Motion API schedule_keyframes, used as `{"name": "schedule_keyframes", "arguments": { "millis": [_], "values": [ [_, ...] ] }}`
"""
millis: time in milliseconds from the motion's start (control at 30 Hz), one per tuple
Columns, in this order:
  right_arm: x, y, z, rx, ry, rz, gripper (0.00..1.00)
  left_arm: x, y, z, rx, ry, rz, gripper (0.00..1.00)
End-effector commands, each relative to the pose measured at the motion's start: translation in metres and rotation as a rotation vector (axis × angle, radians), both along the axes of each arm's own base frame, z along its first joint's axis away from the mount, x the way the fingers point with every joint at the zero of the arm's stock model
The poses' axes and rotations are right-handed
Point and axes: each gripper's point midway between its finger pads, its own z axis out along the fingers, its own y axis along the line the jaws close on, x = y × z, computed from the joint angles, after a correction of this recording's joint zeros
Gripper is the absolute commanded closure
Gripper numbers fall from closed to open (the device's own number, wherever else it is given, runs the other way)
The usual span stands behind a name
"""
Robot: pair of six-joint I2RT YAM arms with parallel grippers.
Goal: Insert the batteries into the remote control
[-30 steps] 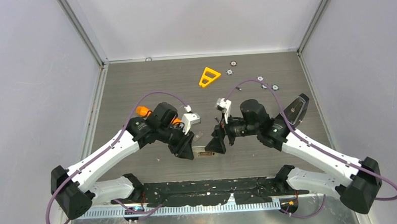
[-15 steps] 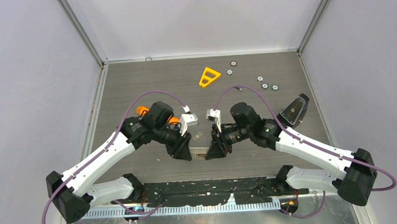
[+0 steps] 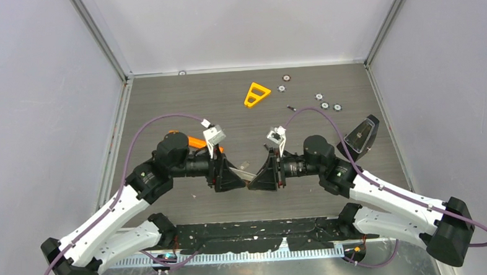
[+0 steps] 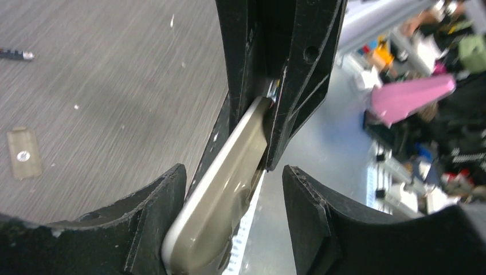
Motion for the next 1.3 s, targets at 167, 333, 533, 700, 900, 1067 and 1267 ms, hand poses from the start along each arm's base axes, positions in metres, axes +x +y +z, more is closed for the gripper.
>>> {"name": "schedule_keyframes", "arguments": {
  "millis": [167, 333, 533, 700, 900, 1067, 1267],
  "values": [
    [0.029, -0.007, 0.070, 0.338, 0.026, -0.253, 0.89, 0.024, -0.007, 0.075, -0.480, 0.091, 0.260, 0.37],
    [0.037, -0.006, 0.078, 0.350, 0.050, -0.298, 0.85, 0.036, 0.007, 0.082, -0.687, 0.125, 0.373, 0.38],
    [0.042, -0.002, 0.079, 0.348, 0.084, -0.308, 0.84, 0.038, 0.006, 0.093, -0.739, 0.109, 0.364, 0.39],
    [0.045, 0.000, 0.078, 0.342, 0.104, -0.317, 0.84, 0.045, 0.010, 0.098, -0.776, 0.102, 0.405, 0.47],
    [0.039, -0.003, 0.076, 0.330, 0.131, -0.308, 0.84, 0.054, 0.018, 0.090, -0.818, 0.112, 0.467, 0.54],
    [0.037, -0.005, 0.073, 0.320, 0.140, -0.305, 0.84, 0.056, 0.019, 0.084, -0.837, 0.127, 0.483, 0.49],
    [0.038, -0.003, 0.070, 0.311, 0.144, -0.303, 0.84, 0.060, 0.016, 0.080, -0.810, 0.128, 0.490, 0.74]
  ]
}}
